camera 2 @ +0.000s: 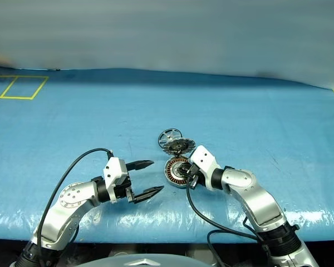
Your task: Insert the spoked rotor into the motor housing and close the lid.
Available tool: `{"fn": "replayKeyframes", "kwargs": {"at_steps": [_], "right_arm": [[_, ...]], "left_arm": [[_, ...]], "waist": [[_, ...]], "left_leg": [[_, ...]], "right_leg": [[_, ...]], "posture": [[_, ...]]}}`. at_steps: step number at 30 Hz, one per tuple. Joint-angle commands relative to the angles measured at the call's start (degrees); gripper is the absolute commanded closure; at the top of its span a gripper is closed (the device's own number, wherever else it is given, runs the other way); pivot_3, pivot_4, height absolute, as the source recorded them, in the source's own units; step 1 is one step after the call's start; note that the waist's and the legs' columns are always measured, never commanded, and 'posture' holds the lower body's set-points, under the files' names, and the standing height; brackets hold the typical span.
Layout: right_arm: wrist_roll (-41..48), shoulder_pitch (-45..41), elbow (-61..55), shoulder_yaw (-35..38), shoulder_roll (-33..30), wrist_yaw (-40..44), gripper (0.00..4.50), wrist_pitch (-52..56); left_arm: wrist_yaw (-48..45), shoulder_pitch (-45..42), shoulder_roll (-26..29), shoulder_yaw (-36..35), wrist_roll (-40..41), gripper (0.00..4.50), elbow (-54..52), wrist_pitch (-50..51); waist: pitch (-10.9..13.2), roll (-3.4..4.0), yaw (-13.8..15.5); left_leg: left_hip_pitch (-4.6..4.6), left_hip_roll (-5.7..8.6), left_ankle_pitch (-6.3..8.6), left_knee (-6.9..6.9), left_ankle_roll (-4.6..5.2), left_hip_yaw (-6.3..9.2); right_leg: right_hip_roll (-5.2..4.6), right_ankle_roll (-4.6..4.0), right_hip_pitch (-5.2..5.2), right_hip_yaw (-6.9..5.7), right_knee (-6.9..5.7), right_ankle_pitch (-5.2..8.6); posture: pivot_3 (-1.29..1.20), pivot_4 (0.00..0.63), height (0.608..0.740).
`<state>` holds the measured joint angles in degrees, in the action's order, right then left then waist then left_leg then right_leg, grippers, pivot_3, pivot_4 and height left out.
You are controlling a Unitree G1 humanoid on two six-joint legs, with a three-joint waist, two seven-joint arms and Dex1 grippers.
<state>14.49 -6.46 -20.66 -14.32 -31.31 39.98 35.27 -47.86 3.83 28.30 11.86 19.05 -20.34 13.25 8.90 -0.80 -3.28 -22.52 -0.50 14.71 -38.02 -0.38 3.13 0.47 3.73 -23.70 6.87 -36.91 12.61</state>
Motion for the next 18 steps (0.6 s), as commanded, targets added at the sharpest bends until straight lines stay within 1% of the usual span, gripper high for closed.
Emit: {"fn": "replayKeyframes", "kwargs": {"at_steps": [1,7,18], "right_arm": [[-0.98,-0.05,0.49,-0.08,-0.28,-0.06,3.85,-0.74],[-1.11,0.24,-0.6,-0.82,-0.02,0.26,3.85,-0.67],[0.65,-0.14,-0.18,1.09,0.57,0.32,3.85,-0.4]], "left_arm": [[-0.47,-0.33,0.28,-0.41,0.28,0.0,-1.83,-0.94],[-0.99,-0.62,0.33,-0.41,0.13,0.0,-1.07,-1.18],[-1.2,-0.14,0.16,-0.04,-1.28,0.0,0.43,-2.38]], "waist": [[0.0,0.0,-0.04],[0.0,0.0,-0.14],[0.0,0.0,-0.19]], "left_leg": [[0.0,0.0,0.0,0.0,0.0,0.0],[0.01,0.0,0.0,0.0,0.0,0.0],[0.0,0.0,0.0,0.01,0.0,0.0]], "right_leg": [[0.0,0.0,0.0,0.0,0.0,0.0],[0.0,0.0,0.01,0.0,0.0,0.0],[0.0,0.0,0.0,0.0,0.0,0.0]], "posture": [[0.0,0.15,0.74],[0.0,0.15,0.74],[0.0,0.15,0.74]]}}
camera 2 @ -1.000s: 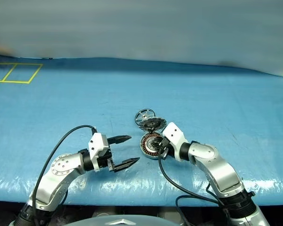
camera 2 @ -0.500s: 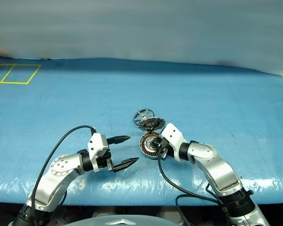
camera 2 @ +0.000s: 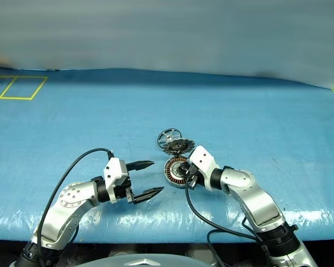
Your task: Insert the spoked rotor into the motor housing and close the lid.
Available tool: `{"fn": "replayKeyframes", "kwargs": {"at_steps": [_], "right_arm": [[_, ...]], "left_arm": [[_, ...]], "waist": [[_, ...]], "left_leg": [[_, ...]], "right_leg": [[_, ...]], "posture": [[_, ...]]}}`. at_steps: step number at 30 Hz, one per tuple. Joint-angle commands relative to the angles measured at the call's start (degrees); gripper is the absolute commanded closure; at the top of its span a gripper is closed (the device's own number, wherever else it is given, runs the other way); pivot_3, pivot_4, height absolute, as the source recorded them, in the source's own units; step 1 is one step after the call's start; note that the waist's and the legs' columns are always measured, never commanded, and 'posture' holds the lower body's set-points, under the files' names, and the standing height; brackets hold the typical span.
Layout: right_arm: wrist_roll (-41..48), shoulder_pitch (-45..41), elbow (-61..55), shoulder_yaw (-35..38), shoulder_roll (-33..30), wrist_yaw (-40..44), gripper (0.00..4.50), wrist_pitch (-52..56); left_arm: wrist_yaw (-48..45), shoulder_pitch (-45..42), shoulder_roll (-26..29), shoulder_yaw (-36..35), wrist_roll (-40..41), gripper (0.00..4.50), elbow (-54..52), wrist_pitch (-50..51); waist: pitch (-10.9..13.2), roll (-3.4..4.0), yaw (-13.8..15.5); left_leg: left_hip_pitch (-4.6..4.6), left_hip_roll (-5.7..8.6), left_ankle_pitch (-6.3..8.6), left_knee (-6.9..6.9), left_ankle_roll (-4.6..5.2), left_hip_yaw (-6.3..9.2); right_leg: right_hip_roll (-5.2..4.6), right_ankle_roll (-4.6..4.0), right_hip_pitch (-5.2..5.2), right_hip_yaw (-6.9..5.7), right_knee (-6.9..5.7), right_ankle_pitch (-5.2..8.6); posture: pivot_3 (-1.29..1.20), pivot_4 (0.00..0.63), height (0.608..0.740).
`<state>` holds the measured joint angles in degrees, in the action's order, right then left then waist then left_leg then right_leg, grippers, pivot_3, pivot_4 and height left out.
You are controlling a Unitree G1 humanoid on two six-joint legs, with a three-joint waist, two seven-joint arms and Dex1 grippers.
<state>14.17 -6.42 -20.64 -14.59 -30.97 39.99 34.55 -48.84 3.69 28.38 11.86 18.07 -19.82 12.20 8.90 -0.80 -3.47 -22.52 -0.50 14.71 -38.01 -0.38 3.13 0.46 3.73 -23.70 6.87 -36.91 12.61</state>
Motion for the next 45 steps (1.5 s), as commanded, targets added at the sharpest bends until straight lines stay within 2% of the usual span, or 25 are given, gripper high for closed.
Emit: {"fn": "replayKeyframes", "kwargs": {"at_steps": [1,18,20,23,34,37,40,45], "right_arm": [[0.78,-0.23,-0.17,0.96,-0.05,0.55,3.85,0.41],[-1.72,0.13,2.22,-0.91,-0.55,0.53,3.85,-0.94],[-1.19,0.45,2.05,-0.96,-0.57,1.03,3.07,-0.89],[-1.21,0.49,1.72,-0.95,-0.24,0.51,2.19,-0.35],[3.8,-0.38,-1.86,4.32,2.12,0.05,2.19,-0.81],[2.8,-0.76,-2.26,4.74,2.48,-0.88,2.19,-2.11],[1.81,-0.6,-1.08,4.11,2.71,-1.09,2.8,-3.27],[0.3,0.39,-0.48,1.18,1.27,0.58,4.46,-3.39]], "left_arm": [[-0.22,0.05,0.06,-0.07,-0.31,0.0,-0.07,-1.36],[-0.52,0.49,-0.07,-0.14,-1.04,0.0,1.51,-3.06],[-0.56,0.49,-0.08,-0.17,-1.02,0.0,1.72,-3.23],[-0.61,0.45,-0.05,-0.22,-1.03,0.0,1.94,-3.38],[-0.44,0.19,0.08,-0.11,-1.01,0.0,1.68,-2.98],[-0.39,0.17,0.17,-0.18,-0.93,0.0,1.44,-2.72],[-0.38,0.06,0.22,-0.07,-1.16,0.0,1.5,-2.77],[-0.51,-0.01,0.01,-0.04,-0.95,0.0,1.63,-2.97]], "waist": [[0.0,0.0,0.0],[-0.01,-0.01,0.0],[-0.01,-0.01,0.01],[-0.01,-0.01,0.01],[0.0,0.0,0.02],[0.0,0.0,0.0],[0.0,0.0,0.01],[0.0,0.0,0.02]], "left_leg": [[0.0,0.0,0.0,0.0,0.0,0.0],[0.03,0.0,0.0,-0.01,0.0,0.0],[0.03,0.0,0.0,-0.01,0.0,0.0],[0.03,0.0,0.0,-0.01,0.0,0.0],[0.0,0.0,0.0,-0.02,0.0,0.0],[-0.01,0.0,0.0,0.0,0.0,0.0],[-0.01,-0.01,0.0,0.02,0.0,0.01],[-0.02,0.01,0.0,0.02,0.0,0.0]], "right_leg": [[0.0,0.0,0.0,0.0,0.0,0.0],[0.0,0.0,0.03,0.0,0.0,0.0],[0.0,0.0,0.03,0.0,0.0,0.0],[0.0,0.0,0.03,0.0,0.0,0.0],[-0.01,0.01,0.01,0.0,0.0,-0.01],[0.0,0.01,-0.01,0.0,0.0,-0.01],[0.01,0.01,-0.02,-0.01,0.0,0.0],[-0.02,0.0,-0.02,0.0,0.01,0.0]], "posture": [[0.0,0.15,0.74],[0.0,0.15,0.74],[0.0,0.15,0.74],[0.0,0.15,0.74],[0.0,0.15,0.74],[0.0,0.15,0.74],[0.0,0.15,0.74],[0.0,0.15,0.74]]}}
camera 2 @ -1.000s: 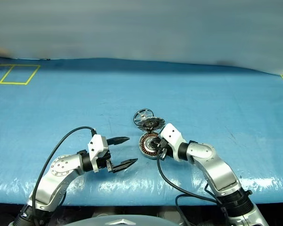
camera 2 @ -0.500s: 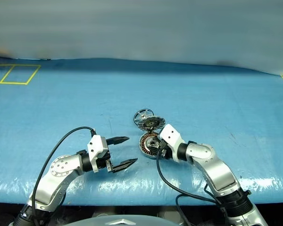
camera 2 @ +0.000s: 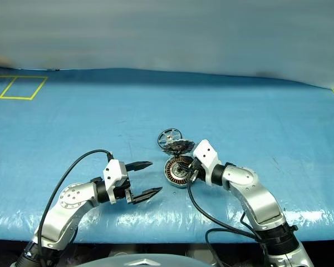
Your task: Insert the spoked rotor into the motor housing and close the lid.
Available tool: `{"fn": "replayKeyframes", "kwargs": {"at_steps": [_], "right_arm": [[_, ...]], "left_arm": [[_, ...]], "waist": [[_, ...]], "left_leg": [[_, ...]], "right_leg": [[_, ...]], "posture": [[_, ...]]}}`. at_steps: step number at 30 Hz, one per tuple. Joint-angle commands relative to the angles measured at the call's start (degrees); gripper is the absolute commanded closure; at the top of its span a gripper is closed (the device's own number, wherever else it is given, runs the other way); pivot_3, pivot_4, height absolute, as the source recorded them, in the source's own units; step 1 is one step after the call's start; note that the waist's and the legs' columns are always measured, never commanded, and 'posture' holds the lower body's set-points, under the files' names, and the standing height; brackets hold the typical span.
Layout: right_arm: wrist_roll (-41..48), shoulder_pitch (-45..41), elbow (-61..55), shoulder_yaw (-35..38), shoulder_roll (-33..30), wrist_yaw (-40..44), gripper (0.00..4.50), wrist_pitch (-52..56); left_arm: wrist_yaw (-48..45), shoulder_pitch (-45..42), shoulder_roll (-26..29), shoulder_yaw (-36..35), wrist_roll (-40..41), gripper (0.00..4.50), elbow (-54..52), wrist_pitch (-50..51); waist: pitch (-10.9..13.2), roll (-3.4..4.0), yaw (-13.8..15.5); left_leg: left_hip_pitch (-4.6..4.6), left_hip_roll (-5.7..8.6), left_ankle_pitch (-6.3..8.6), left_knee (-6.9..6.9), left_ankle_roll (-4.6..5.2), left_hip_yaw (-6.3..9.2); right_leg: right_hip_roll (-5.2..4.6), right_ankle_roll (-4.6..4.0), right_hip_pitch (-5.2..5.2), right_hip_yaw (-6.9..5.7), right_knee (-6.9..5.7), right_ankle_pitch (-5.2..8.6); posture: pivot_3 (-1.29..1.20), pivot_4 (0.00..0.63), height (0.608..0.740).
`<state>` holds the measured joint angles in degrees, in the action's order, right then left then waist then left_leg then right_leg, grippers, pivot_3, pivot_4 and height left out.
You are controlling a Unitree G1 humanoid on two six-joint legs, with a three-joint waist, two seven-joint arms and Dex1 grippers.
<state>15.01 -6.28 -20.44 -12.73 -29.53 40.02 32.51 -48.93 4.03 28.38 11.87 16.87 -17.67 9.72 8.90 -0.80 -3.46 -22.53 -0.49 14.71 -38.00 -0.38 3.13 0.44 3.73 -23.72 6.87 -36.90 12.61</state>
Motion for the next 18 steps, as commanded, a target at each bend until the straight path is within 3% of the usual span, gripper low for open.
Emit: {"fn": "replayKeyframes", "kwargs": {"at_steps": [1,18], "right_arm": [[-0.68,0.31,-0.67,-0.86,-0.1,0.49,4.48,-1.44],[-4.19,-0.27,4.42,-3.26,0.32,-1.61,4.48,0.03]], "left_arm": [[-0.43,-0.34,-0.03,-0.07,0.29,0.0,-0.47,-0.54],[-0.85,-0.31,-0.27,-0.17,0.25,0.0,-0.37,-0.85]], "waist": [[0.0,0.0,0.01],[-0.01,-0.01,0.0]], "left_leg": [[0.0,0.0,0.0,0.0,0.0,0.0],[0.03,-0.01,0.0,-0.02,0.0,0.0]], "right_leg": [[0.01,0.0,-0.01,0.0,0.0,0.0],[0.01,0.0,0.03,0.0,-0.01,0.0]], "posture": [[0.0,0.15,0.74],[0.0,0.15,0.74]]}}
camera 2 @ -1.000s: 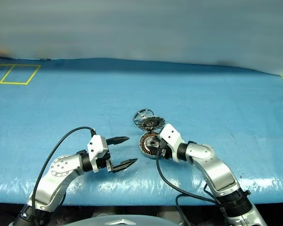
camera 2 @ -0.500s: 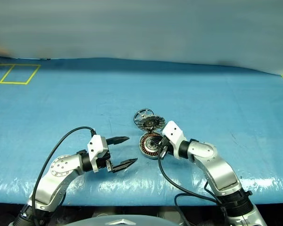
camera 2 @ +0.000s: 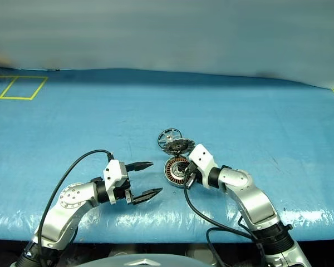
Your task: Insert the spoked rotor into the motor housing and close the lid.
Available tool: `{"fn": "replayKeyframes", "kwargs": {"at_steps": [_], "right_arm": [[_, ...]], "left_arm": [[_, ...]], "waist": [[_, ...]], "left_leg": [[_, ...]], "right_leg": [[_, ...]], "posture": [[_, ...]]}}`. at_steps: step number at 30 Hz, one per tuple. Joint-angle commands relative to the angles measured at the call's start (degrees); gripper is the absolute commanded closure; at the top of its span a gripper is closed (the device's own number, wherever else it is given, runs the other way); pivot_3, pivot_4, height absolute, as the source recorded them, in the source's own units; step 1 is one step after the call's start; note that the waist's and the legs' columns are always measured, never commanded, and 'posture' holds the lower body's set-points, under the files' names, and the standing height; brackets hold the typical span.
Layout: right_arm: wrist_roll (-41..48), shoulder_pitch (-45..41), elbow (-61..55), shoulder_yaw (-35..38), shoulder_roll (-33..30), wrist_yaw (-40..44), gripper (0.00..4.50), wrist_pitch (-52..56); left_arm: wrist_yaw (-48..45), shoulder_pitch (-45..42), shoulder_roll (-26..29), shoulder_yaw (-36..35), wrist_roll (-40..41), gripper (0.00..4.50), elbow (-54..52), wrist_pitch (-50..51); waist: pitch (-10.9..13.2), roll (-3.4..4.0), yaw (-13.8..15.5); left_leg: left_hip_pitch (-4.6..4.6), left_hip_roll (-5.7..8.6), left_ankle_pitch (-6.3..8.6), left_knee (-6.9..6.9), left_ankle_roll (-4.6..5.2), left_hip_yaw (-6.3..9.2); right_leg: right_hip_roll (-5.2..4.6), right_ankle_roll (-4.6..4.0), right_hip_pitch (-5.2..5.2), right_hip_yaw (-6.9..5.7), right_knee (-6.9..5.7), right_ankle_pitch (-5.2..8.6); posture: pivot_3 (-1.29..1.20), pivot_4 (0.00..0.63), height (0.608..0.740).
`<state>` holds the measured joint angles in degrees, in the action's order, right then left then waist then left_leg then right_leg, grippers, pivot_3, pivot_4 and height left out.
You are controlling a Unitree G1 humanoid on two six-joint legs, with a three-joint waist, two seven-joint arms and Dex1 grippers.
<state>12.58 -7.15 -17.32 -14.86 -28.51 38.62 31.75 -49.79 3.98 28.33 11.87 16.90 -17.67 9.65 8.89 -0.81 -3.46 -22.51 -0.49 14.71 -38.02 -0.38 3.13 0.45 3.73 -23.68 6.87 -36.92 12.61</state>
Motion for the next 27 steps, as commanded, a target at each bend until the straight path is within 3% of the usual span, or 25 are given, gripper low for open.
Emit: {"fn": "replayKeyframes", "kwargs": {"at_steps": [1,16,24,27], "right_arm": [[-1.9,0.81,1.74,-1.22,-0.68,-0.37,4.48,1.02],[-12.57,3.31,3.34,-8.02,-5.2,-0.24,4.48,-5.28],[2.94,3.14,-5.3,5.05,2.3,-0.31,4.48,-0.38],[5.41,3.16,-8.83,6.58,0.89,1.03,4.48,1.56]], "left_arm": [[0.05,-0.27,-0.25,-0.15,0.21,0.0,-0.45,-0.7],[0.71,-0.77,-0.38,0.01,0.38,0.0,-1.18,0.11],[1.82,-1.84,-0.95,-2.35,1.16,0.0,1.04,-0.65],[2.83,-3.38,-1.23,-4.86,2.08,0.0,2.61,-0.19]], "waist": [[-0.01,-0.01,0.0],[-0.26,-0.32,-0.05],[-0.18,-0.3,-0.1],[-0.04,-0.1,-0.08]], "left_leg": [[0.01,0.0,0.0,0.0,0.0,0.0],[0.93,-0.07,0.01,0.1,-0.01,-0.05],[0.75,-0.1,0.02,0.3,-0.02,-0.07],[0.41,-0.08,0.01,0.27,-0.02,-0.08]], "right_leg": [[0.0,0.0,0.0,0.0,0.0,0.0],[-0.03,-0.06,0.78,0.04,0.05,0.07],[0.02,-0.14,0.63,0.05,0.05,0.11],[0.03,-0.11,0.23,0.06,-0.02,0.08]], "posture": [[0.0,0.15,0.74],[0.0,0.15,0.74],[0.0,0.15,0.74],[0.0,0.15,0.74]]}}
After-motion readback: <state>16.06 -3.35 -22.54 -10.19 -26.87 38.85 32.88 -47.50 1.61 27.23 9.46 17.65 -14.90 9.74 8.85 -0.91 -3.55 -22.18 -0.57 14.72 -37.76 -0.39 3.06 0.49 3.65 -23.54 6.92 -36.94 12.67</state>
